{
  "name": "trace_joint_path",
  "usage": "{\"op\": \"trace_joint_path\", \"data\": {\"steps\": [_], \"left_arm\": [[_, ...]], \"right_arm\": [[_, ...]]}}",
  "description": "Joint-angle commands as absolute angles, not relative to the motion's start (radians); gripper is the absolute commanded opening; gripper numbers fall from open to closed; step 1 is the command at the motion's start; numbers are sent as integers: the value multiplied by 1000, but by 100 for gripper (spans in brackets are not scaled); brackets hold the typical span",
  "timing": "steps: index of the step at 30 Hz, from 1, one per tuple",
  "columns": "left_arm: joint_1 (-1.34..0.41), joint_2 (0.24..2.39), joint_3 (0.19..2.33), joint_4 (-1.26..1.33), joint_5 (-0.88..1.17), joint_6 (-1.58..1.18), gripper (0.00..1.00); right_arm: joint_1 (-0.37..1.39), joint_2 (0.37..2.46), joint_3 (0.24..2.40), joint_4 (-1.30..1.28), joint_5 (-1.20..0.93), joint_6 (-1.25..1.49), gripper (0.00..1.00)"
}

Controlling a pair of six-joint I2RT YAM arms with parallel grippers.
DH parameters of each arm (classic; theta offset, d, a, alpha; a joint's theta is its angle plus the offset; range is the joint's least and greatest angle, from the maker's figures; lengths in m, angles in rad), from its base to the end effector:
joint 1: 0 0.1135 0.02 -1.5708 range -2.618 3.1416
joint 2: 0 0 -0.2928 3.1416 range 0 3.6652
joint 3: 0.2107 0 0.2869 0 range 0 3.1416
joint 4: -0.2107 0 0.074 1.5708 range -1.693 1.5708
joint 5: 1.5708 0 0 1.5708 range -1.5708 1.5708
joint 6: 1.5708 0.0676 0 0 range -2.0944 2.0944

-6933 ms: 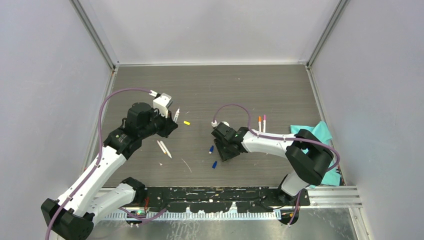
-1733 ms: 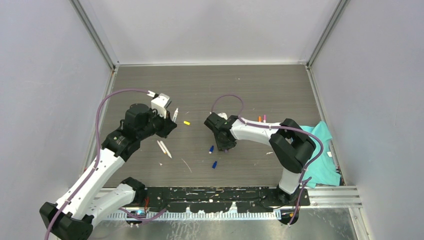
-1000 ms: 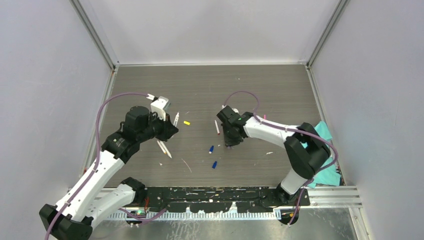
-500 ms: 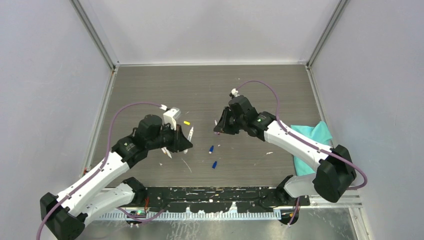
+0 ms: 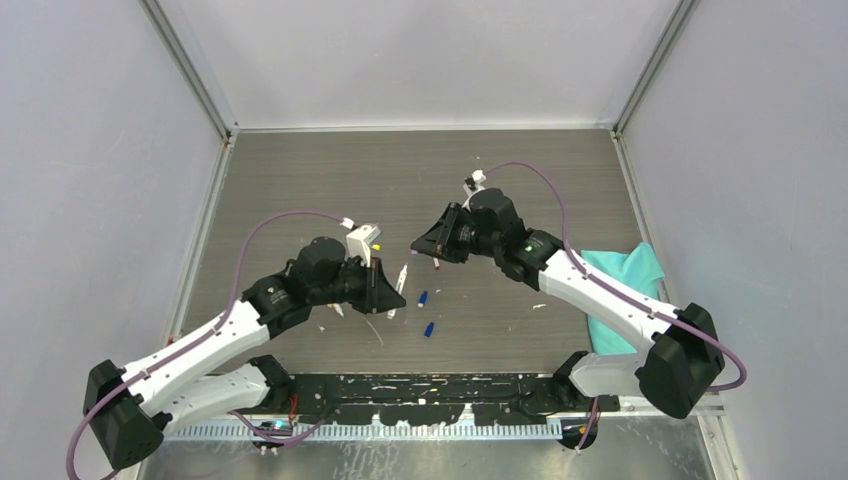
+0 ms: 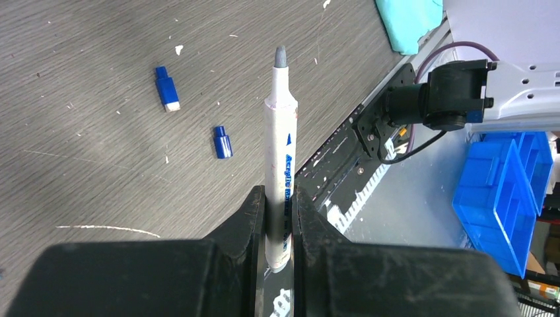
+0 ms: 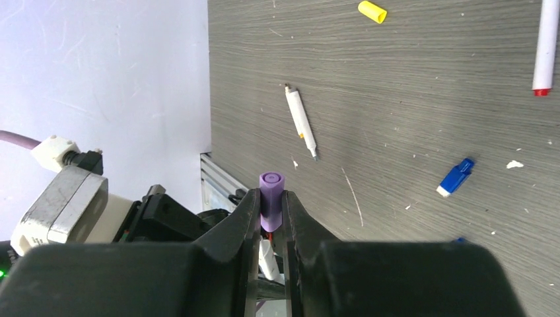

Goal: Insert the pens into the pen caps
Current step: Insert the pen cap onto the pen.

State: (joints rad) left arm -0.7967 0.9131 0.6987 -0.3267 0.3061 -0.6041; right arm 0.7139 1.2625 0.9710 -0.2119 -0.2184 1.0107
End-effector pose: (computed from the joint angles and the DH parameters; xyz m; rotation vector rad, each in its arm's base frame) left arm 0.1578 -0.1906 0.2728 0.4207 2.2688 -1.1093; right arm 0.2472 0.2335 0.3018 0.1945 2.3175 1.2069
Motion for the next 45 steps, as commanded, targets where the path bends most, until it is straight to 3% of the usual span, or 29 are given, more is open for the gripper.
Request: {"op": "trace_joint_path", "data": {"steps": [1,45], "left_arm": [[-800,924,716,-225,315,-636,0],[-826,947,739,-198,313,-645,0]], "right_arm": [[715,1211,962,-137,-255,1048,1],[715,1220,928,-128,-302,1016,1]]}}
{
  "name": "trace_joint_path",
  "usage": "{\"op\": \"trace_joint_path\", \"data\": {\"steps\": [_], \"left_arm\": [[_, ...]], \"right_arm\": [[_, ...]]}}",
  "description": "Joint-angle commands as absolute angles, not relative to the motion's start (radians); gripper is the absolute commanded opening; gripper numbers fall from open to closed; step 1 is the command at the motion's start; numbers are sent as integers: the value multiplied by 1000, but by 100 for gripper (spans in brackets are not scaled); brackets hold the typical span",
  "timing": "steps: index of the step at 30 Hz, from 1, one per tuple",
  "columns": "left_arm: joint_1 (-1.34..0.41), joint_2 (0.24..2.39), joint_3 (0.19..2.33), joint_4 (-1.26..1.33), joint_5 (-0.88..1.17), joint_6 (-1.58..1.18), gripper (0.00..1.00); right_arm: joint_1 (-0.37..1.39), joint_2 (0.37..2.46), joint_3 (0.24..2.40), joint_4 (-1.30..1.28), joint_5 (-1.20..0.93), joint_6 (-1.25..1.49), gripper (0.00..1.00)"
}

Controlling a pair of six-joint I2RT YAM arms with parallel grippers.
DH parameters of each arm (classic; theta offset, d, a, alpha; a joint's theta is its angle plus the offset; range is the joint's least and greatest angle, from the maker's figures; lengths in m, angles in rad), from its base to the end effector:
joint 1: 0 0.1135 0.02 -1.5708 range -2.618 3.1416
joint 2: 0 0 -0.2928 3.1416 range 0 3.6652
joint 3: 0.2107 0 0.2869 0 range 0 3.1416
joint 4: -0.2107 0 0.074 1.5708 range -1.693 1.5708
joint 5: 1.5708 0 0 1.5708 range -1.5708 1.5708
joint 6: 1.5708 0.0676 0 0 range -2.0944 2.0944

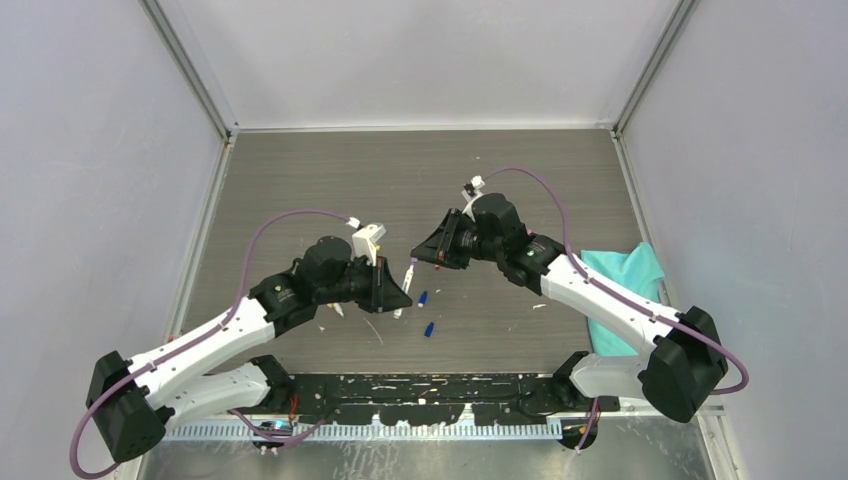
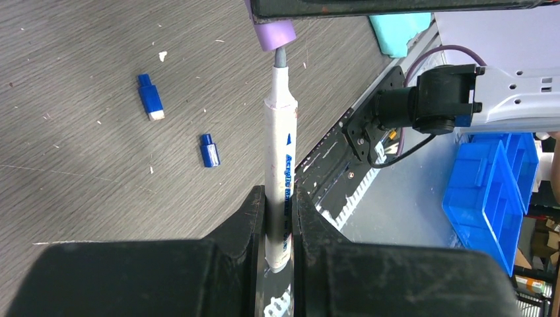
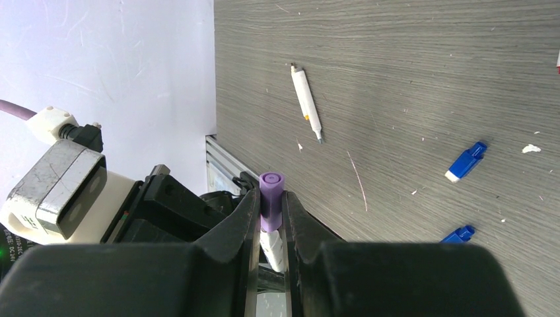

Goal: Insert the pens into the pen caps
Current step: Insert the pen cap onto the pen.

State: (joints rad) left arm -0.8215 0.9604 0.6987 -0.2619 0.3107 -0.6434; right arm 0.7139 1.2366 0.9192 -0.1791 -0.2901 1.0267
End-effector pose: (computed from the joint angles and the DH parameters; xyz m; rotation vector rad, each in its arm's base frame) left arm 0.1610 -0.2034 0.2696 0.4111 2.2692 -1.1542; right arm 0.2377 0.2315 0.2934 0.1632 2.3403 1.2842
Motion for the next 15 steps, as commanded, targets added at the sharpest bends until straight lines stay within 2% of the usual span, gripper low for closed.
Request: {"op": "trace_joint_path", "data": {"steps": [1,15], "left_arm": [[-825,951,738,-197,313,-645,0],[-828,981,739,-180,258,-665,0]], "right_arm": [[715,1219,929,-126,-304,1016,1],[723,1217,932,-123,-339,1000,1]]}}
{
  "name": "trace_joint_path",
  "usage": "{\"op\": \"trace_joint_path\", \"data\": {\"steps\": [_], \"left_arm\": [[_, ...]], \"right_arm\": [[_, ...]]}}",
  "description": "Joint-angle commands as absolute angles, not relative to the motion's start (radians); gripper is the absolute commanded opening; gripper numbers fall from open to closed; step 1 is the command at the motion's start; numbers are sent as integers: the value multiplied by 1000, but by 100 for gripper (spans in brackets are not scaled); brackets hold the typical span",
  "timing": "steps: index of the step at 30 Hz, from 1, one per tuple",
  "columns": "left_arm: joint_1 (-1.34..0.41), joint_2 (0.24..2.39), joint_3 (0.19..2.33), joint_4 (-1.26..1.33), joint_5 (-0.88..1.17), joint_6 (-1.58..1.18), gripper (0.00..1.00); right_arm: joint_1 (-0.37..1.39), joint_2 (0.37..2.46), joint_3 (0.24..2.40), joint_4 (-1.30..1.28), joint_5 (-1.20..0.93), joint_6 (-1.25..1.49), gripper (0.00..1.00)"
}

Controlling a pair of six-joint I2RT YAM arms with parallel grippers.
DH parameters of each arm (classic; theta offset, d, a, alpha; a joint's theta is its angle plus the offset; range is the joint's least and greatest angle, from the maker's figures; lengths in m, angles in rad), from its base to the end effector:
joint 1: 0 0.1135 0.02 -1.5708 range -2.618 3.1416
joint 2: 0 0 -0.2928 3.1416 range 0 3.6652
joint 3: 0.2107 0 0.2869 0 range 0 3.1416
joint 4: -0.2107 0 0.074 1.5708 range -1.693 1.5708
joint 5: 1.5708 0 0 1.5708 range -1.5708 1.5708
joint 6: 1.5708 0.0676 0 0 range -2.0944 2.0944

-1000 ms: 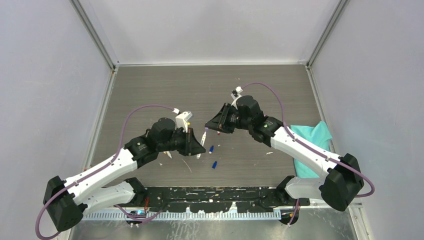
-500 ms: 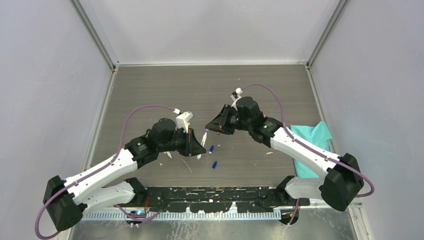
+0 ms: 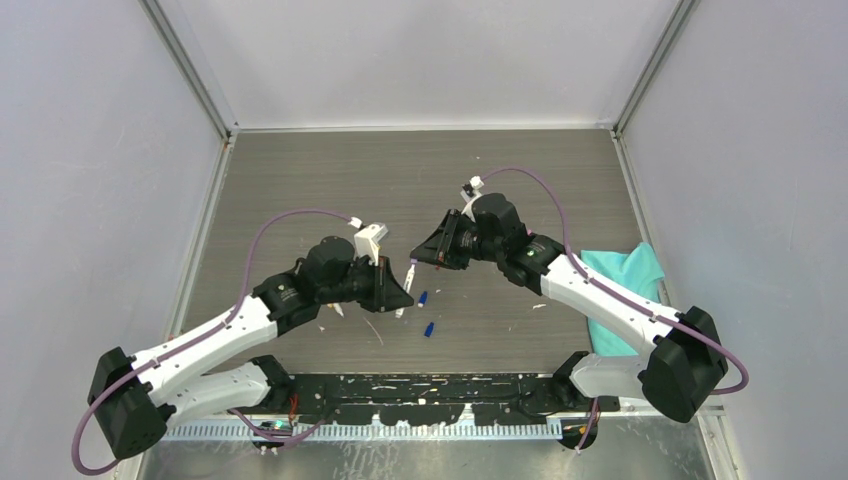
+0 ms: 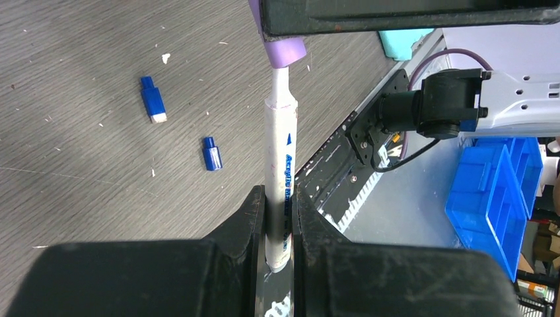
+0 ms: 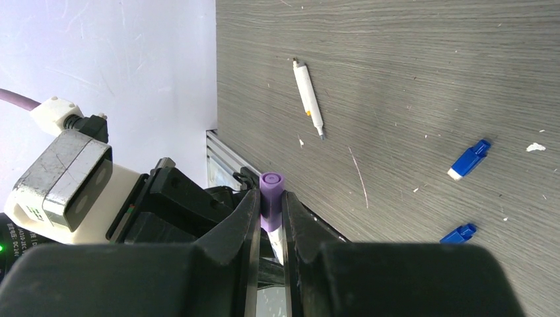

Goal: Insert the pens into the pen caps
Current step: Insert the pen cap onto the pen.

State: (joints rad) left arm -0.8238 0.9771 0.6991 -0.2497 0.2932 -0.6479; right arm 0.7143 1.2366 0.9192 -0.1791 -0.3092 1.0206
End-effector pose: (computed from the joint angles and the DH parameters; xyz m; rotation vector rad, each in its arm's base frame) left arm 0.1639 -0.2057 0.2671 0.3963 2.2734 -1.1386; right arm 0.2365 0.2323 0.2936 0.1424 2.3461 1.2989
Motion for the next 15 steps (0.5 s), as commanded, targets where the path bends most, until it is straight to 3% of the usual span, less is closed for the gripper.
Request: {"op": "trace_joint_path", "data": {"steps": [1,15], "left_arm": [[-828,980,738,-177,252,-668,0],[-827,956,730,-135,183,-706,0]], "right_arm": [[724,1215,929,-123,-340,998,1],[734,1195,889,-123,-349,988,1]]}}
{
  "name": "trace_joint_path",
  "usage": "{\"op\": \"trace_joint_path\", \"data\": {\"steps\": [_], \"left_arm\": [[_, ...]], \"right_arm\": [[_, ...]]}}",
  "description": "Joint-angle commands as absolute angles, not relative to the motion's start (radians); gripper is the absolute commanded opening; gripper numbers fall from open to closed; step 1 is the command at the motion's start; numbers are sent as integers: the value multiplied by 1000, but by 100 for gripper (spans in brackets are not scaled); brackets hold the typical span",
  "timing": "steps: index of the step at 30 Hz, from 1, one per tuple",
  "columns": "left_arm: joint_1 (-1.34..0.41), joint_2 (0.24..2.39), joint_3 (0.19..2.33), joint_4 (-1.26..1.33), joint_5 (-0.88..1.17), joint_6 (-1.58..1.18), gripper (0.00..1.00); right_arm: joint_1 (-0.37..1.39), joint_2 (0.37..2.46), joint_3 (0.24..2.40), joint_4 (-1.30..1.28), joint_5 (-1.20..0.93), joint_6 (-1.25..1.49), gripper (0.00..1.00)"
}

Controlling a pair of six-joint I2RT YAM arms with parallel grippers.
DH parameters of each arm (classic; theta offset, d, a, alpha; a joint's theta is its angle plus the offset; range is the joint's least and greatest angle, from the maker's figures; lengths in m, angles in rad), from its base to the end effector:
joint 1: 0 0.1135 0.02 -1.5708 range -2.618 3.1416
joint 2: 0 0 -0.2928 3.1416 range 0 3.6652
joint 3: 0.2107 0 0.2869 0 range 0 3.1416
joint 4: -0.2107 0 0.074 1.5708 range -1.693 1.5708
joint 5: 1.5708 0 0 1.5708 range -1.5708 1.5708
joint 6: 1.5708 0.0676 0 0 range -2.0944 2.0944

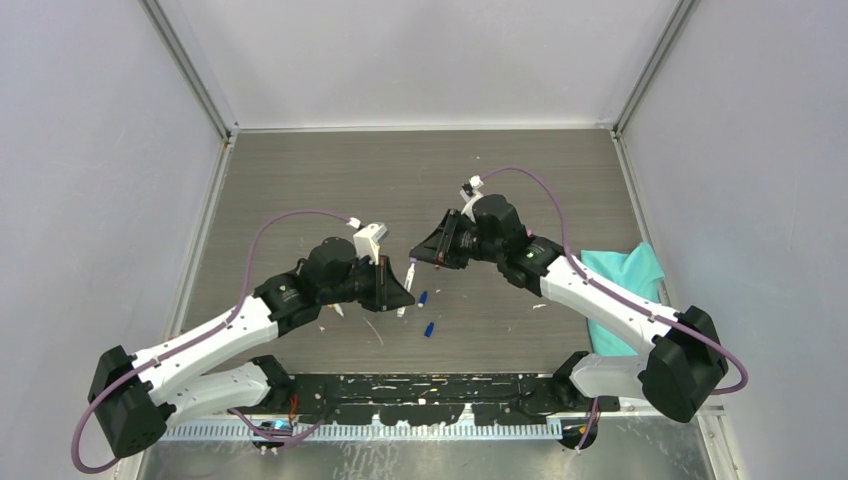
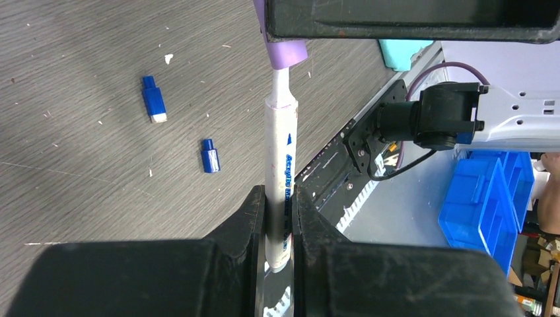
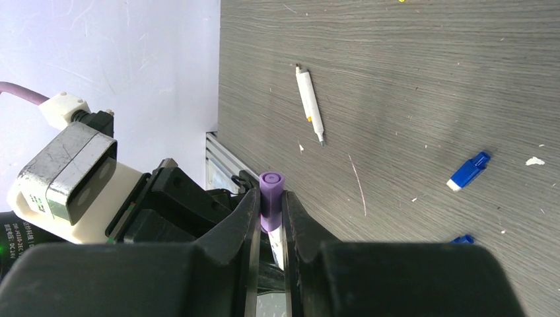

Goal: Insert the pens into the pen caps
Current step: Insert the pen cap onto the pen.

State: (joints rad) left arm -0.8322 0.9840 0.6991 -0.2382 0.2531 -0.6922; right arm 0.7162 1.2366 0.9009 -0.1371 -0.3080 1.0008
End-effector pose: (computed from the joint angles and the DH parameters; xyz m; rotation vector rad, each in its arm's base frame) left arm 0.1658 -0.2072 0.2664 0.3294 2.2817 -1.1287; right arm 0.2369 0.2333 0.2913 0.1105 2.3172 1.3036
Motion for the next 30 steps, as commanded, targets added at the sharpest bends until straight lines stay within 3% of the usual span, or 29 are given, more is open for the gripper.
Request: {"op": "trace_joint_path", "data": {"steps": [1,30], "left_arm": [[-828,953,730,-135,179,-707,0],[-827,972,740,-104,151,-710,0]], "right_arm": [[734,1195,886,-123,-348,986,1],[794,1204,875,-89,-338,976,1]]}}
